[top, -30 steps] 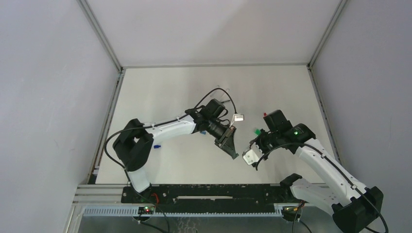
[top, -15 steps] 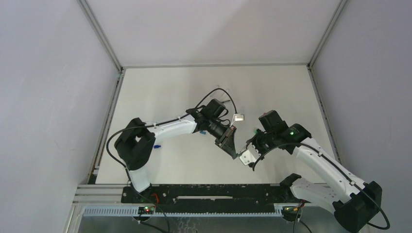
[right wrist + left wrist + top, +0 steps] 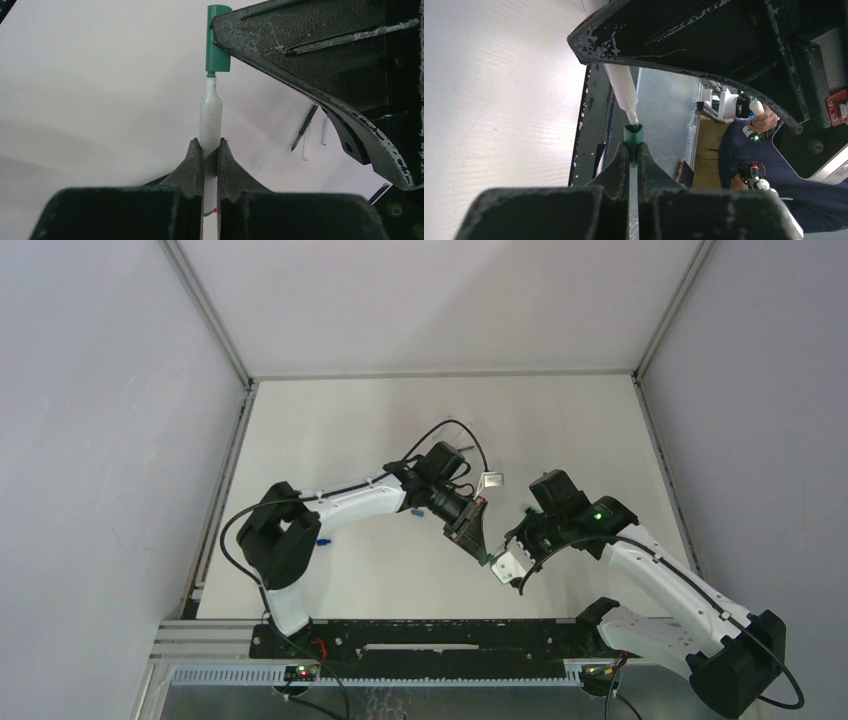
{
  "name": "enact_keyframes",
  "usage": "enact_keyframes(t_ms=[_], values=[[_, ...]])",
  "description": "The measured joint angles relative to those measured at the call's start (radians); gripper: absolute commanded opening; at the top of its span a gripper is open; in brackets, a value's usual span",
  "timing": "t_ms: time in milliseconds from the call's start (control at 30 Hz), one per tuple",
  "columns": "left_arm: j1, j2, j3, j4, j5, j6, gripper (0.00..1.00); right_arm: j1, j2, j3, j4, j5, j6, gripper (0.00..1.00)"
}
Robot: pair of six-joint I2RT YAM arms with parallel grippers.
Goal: Insert the pens into the pen caps
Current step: Insert the pen cap onto the pen.
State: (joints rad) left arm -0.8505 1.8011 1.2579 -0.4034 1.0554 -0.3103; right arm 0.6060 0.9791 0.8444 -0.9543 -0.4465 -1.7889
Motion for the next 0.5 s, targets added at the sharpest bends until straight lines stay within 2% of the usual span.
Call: enact_keyframes(t_ms=[500], values=[[0.001,0.008,0.001,0.003,0.022,-0.014,0.00,0.034,0.001,0.000,0.013,-0.002,0.027,0.00]])
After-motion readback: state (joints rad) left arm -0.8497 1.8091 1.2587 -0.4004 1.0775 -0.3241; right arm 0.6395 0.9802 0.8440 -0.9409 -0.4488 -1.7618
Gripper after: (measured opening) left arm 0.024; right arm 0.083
